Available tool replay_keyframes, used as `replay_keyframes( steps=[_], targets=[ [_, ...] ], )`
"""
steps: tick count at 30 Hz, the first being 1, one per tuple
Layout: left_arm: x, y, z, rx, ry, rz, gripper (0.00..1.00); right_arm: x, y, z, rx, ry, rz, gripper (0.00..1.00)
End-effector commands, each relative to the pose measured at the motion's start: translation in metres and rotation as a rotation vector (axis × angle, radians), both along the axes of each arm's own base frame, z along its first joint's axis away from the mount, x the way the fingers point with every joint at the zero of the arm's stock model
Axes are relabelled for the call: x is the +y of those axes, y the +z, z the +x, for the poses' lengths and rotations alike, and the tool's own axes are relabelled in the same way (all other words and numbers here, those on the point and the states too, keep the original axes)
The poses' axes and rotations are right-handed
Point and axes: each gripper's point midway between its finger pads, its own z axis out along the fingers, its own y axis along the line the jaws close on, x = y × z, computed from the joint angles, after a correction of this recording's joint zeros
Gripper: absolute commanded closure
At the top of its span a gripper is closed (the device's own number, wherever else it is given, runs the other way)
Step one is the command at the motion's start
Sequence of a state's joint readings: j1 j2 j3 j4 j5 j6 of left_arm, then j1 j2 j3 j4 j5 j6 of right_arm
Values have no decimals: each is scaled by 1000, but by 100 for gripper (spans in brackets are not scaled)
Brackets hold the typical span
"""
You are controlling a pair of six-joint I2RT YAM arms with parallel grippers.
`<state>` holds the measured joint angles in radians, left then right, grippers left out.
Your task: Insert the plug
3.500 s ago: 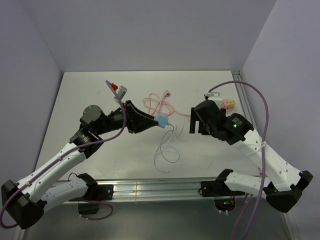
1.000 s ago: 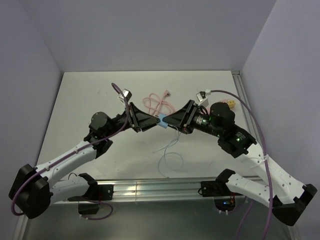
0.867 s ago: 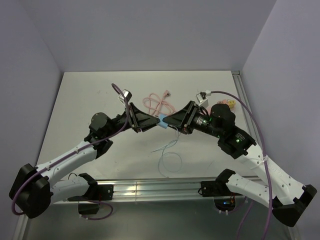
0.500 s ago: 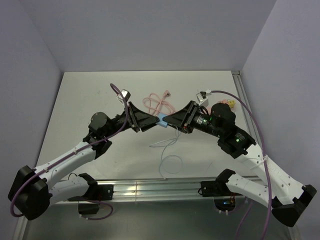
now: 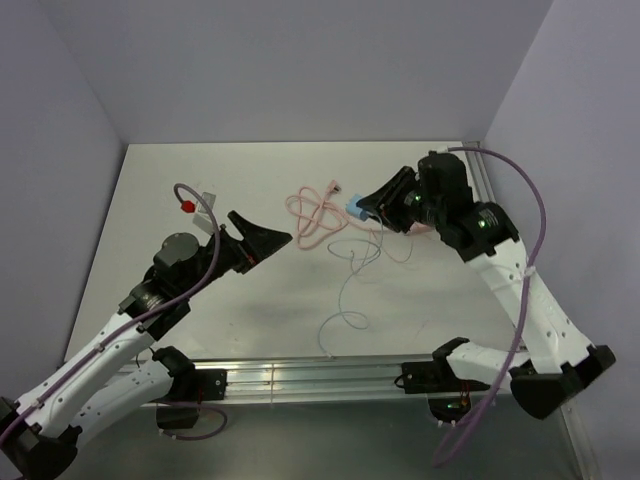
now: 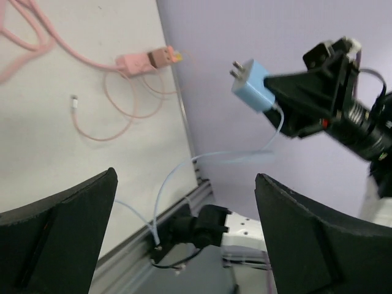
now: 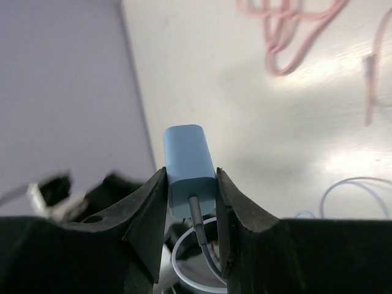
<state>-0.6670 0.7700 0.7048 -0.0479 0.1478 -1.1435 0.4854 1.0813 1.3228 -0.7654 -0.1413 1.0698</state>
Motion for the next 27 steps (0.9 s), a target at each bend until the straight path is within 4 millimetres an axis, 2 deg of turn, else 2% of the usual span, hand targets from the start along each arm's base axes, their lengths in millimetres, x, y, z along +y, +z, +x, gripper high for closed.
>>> replay_keyframes(
  steps=[1,2,3,4,5,6,8,10,13,17,19,27],
  targets=[
    [25,-4,3,-58,92,137,1,-45,-28,19,156,-148,-213,100],
    [28,-1,1,-75,96,145,2,-54,-49,22,262,-177,-264,100],
    [31,2,0,-84,101,148,2,-69,-40,34,267,-252,-275,100],
    [33,2,-2,-91,102,155,2,-79,-44,37,310,-307,-297,100],
    [36,5,-5,-104,103,154,2,-88,-56,35,394,-349,-329,100],
    [38,5,-6,-114,103,163,2,-100,-52,43,409,-417,-308,100],
    [40,7,-11,-133,95,164,2,-110,-56,53,429,-472,-285,100],
    [41,7,-13,-144,84,181,2,-124,-69,62,456,-538,-266,100],
    [39,9,-17,-160,53,190,3,-140,-77,81,406,-600,-261,100],
    [38,8,-22,-174,26,219,3,-155,-90,92,446,-631,-297,100],
    [39,7,-22,-175,24,225,3,-156,-94,97,459,-613,-320,100],
    [36,3,-22,-177,4,237,3,-152,-131,122,622,-639,-336,100]
  ],
)
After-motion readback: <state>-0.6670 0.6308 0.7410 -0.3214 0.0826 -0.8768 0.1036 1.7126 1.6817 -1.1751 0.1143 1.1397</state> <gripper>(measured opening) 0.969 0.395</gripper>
